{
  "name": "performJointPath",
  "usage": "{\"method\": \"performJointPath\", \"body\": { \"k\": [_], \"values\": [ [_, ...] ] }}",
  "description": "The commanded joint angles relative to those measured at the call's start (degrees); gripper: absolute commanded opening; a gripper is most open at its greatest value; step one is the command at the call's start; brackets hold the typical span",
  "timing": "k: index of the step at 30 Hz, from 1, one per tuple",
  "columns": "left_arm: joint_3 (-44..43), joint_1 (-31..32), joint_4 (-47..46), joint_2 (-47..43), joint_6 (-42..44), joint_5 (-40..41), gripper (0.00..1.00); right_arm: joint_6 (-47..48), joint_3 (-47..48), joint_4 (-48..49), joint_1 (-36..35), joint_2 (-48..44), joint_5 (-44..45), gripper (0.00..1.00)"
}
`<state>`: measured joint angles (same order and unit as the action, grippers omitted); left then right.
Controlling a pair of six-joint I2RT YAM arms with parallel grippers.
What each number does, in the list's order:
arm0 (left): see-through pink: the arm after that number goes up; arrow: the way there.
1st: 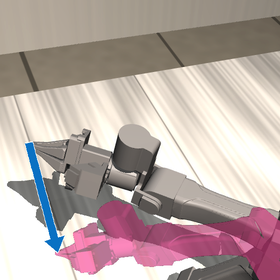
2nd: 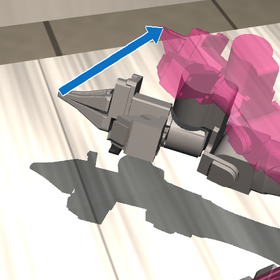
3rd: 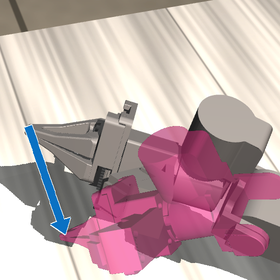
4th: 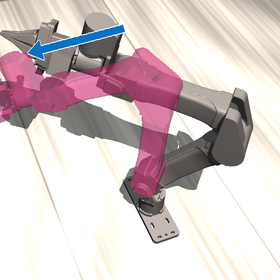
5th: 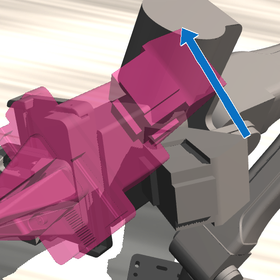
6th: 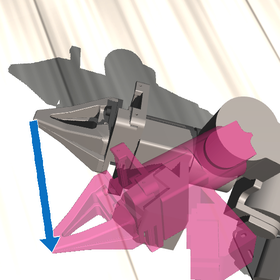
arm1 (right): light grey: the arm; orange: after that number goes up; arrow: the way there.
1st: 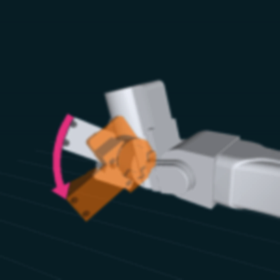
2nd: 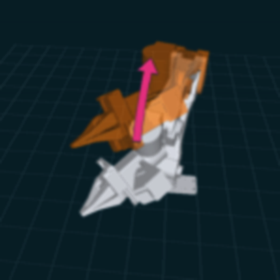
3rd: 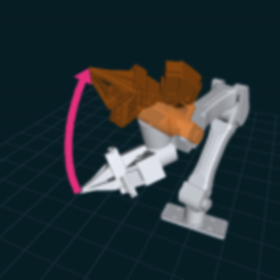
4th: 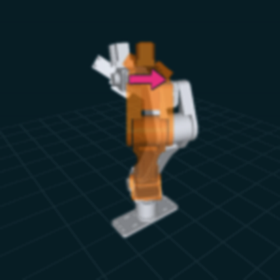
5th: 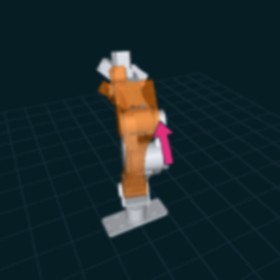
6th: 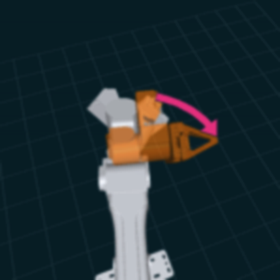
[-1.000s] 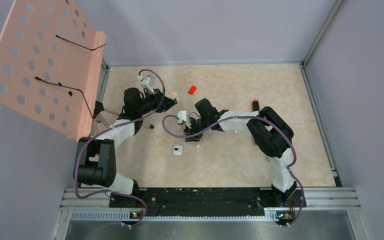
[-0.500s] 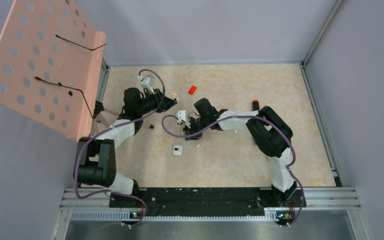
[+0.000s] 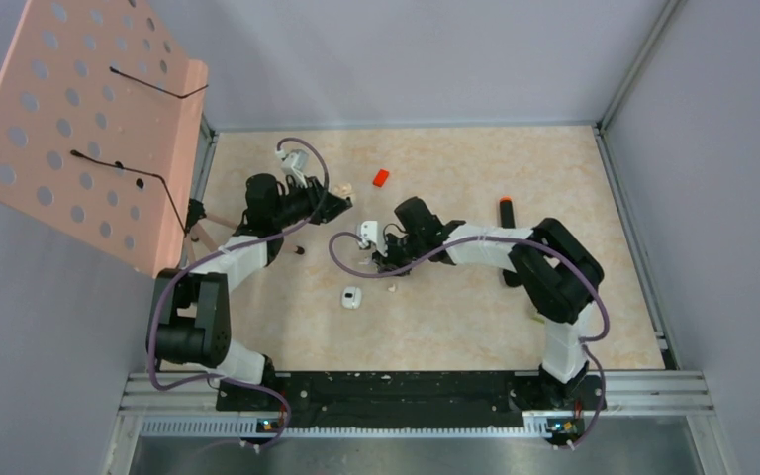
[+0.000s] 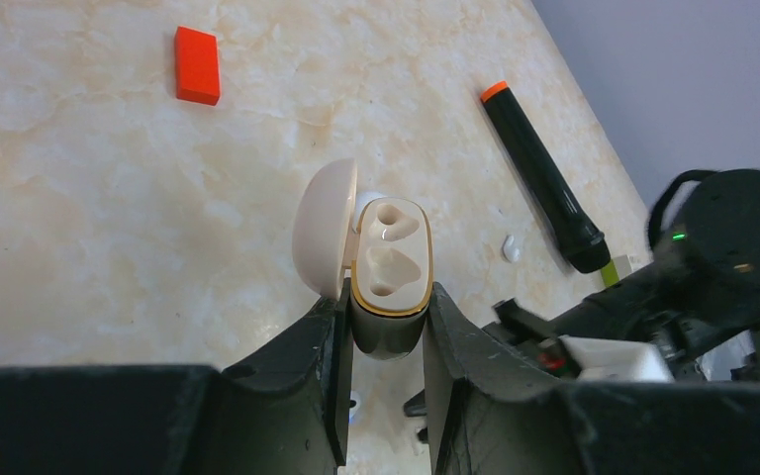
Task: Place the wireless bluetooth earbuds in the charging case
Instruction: Pick up the earbud from the center of the board.
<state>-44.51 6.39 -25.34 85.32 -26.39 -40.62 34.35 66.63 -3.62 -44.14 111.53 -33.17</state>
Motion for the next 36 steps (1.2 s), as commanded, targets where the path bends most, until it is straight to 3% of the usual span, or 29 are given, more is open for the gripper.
{"method": "performJointPath", "body": {
  "k": [1,7,11,19,36],
  "values": [
    [-1.12,0.39,-5.04,2.39,1.94,-4.99,0.00,-1.17,-0.95,2.52,1.05,-13.76,5.59,0.00],
    [-5.13,2.99,-10.69,4.22,1.06,-11.43,0.00,0.88,0.32,2.31,2.13,-31.31,12.37,0.00],
    [-7.78,5.81,-12.80,3.50,0.77,-14.89,0.00,4.71,3.49,0.08,1.78,-36.60,14.55,0.00],
    [-8.34,9.37,-17.88,0.73,0.83,-20.92,0.00,14.94,6.58,-4.41,-2.30,-38.40,19.93,0.00],
    [-6.61,13.01,-21.60,-4.10,1.54,-26.04,0.00,24.40,6.17,-2.96,-7.11,-36.42,24.05,0.00]
  ]
}}
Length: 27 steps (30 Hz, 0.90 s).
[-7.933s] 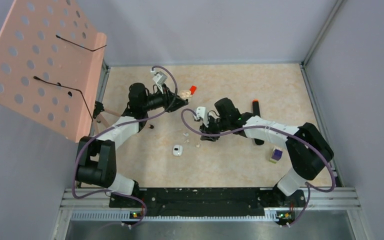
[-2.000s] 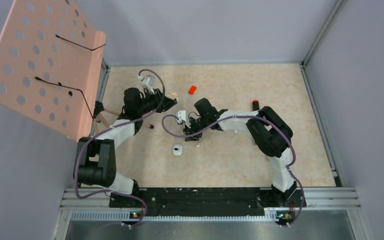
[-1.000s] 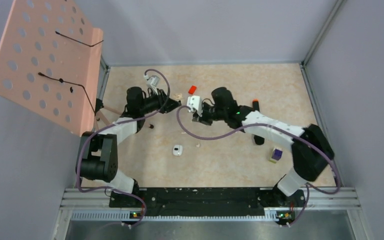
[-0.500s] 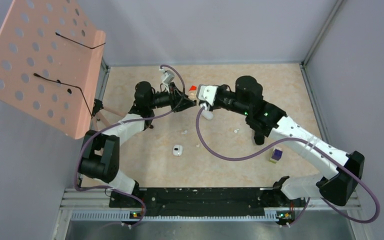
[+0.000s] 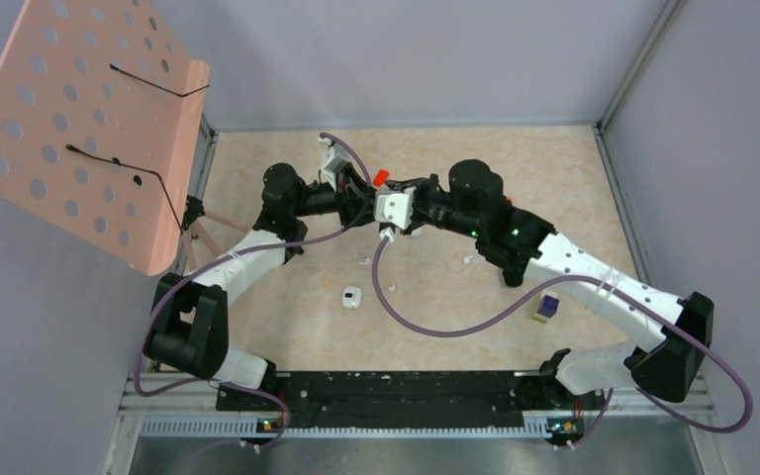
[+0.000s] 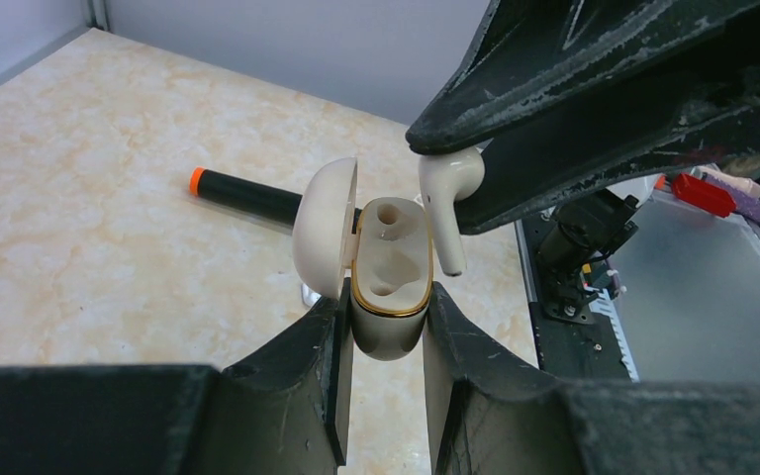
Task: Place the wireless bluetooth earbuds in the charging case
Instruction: Pick up the earbud from the center of the board, then place the earbud in the charging case.
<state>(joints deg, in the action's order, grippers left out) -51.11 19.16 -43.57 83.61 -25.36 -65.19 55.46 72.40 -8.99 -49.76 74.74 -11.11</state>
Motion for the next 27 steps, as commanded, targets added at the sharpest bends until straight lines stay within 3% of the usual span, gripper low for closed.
{"method": "performJointPath", "body": {
  "k": [1,27],
  "values": [
    [0.08,0.26,-3.55,-2.56,0.50,-1.39,0.00,3.99,0.14,2.47,-1.61,0.32,2.26,0.00],
    [-0.66,0.26,-3.73,-2.92,0.54,-1.36,0.00,12.65,-5.46,4.24,-3.70,-0.11,3.86,0.00]
  ]
}}
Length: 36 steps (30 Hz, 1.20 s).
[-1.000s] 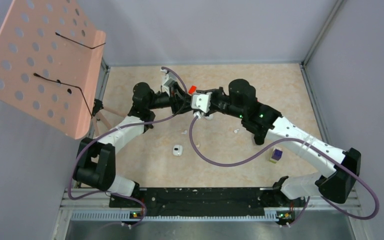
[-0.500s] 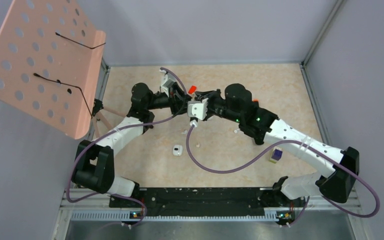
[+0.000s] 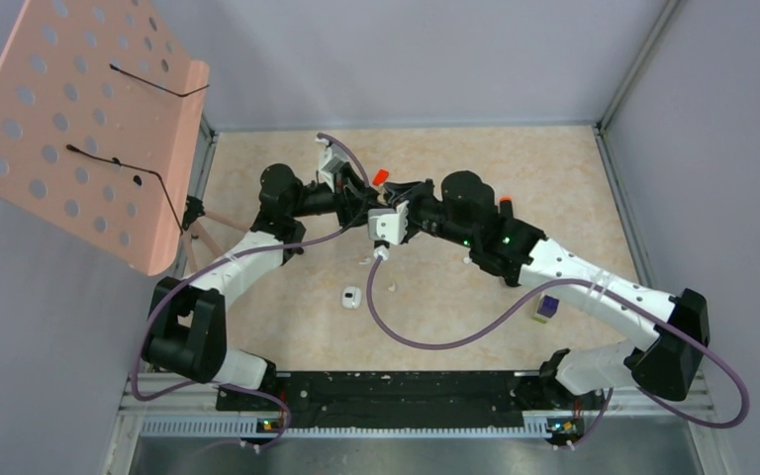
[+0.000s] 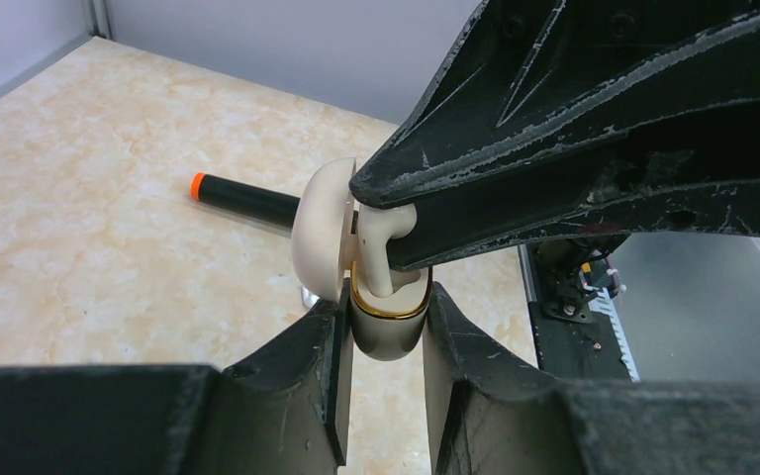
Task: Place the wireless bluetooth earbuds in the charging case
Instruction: Place the earbud in the charging case.
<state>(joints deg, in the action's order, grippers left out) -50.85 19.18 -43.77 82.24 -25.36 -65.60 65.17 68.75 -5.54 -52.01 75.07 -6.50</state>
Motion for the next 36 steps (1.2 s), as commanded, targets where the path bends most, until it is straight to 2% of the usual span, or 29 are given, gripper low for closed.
{"method": "performJointPath", "body": {
  "k": [1,17,21,26,28,36],
  "values": [
    [-0.87,0.20,-3.52,-1.51,0.57,-0.88,0.00,3.23,-2.06,0.95,-1.56,-0.56,-0.71,0.00],
    [-0.88,0.34,-3.25,-1.46,3.20,-0.70,0.00,9.92,-5.19,1.73,-1.68,-2.77,-2.05,0.01],
    [-0.61,0.39,-3.11,-1.83,4.58,-0.01,0.00,10.16,-5.11,0.86,-1.69,-3.00,-3.66,0.11],
    [-0.27,0.40,-3.05,-1.95,6.18,-0.04,0.00,9.70,-4.24,-2.38,-1.67,-3.48,-3.64,0.37],
    [0.00,0.38,-3.07,-1.99,6.88,-0.31,0.00,8.70,-3.02,-4.23,-1.63,-3.53,-3.94,0.42],
    [0.15,0.36,-3.09,-1.60,7.52,-0.13,0.00,2.70,0.80,-9.36,-1.69,-3.45,-4.73,0.51]
  ]
}}
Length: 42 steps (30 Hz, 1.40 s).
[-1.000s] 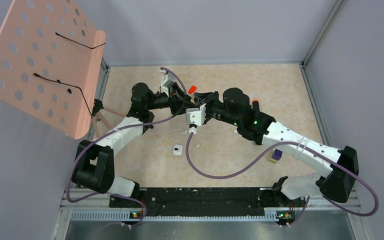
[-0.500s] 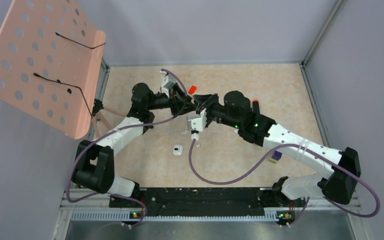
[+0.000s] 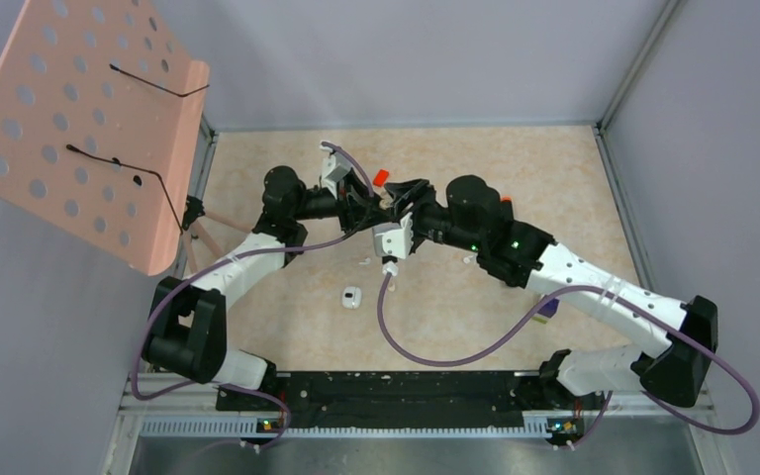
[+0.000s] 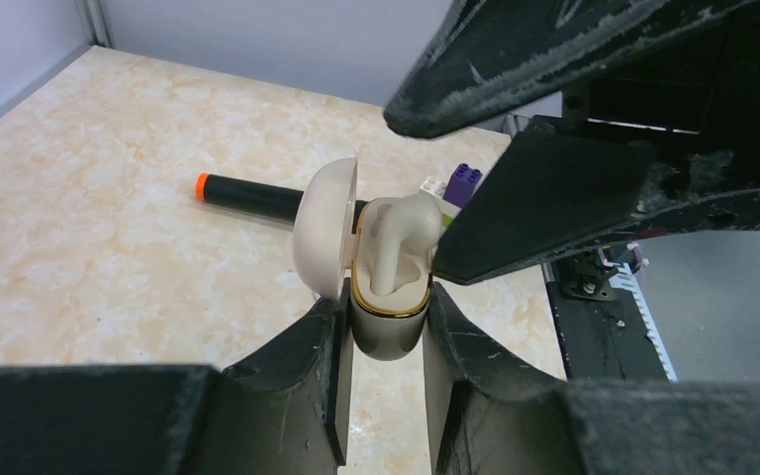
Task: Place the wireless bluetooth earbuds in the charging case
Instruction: Place the earbud in the charging case.
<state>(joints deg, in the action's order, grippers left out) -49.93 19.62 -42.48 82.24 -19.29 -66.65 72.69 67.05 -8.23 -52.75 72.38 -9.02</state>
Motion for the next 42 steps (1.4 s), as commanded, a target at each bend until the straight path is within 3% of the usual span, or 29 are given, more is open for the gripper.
{"method": "performJointPath", "body": {
  "k": [1,14,19,23,25,30,38,42],
  "values": [
    [-0.94,-0.02,-4.42,-1.54,1.37,0.83,0.00,-5.49,2.56,-6.76,-0.95,-0.74,-2.08,0.52],
    [-0.66,0.00,-2.70,-1.46,2.05,0.51,0.00,-12.40,5.67,-3.08,-0.86,-0.12,-2.32,0.60],
    [-0.67,-0.01,-2.52,-1.21,1.96,1.14,0.00,-21.18,12.72,-5.22,-0.49,-0.28,-1.72,0.65],
    [-1.11,-0.06,-2.39,-0.98,1.97,0.98,0.00,-33.33,18.57,-12.13,1.94,-0.59,-3.36,0.67],
    [-1.05,-0.07,-2.40,-0.94,2.05,0.85,0.00,-42.74,21.52,-17.37,6.18,-0.02,-5.19,0.63],
    [-0.91,-0.02,-2.47,-0.87,2.67,1.33,0.00,-65.30,28.27,-27.46,17.10,5.62,-12.90,0.41],
    [-2.69,-0.03,4.94,-1.01,8.64,2.86,0.00,-72.07,28.96,-29.04,17.62,9.89,-24.37,0.24],
    [-2.71,-0.07,5.74,-1.29,9.46,2.78,0.00,-73.78,29.30,-28.69,17.68,11.33,-25.31,0.23]
  ]
}}
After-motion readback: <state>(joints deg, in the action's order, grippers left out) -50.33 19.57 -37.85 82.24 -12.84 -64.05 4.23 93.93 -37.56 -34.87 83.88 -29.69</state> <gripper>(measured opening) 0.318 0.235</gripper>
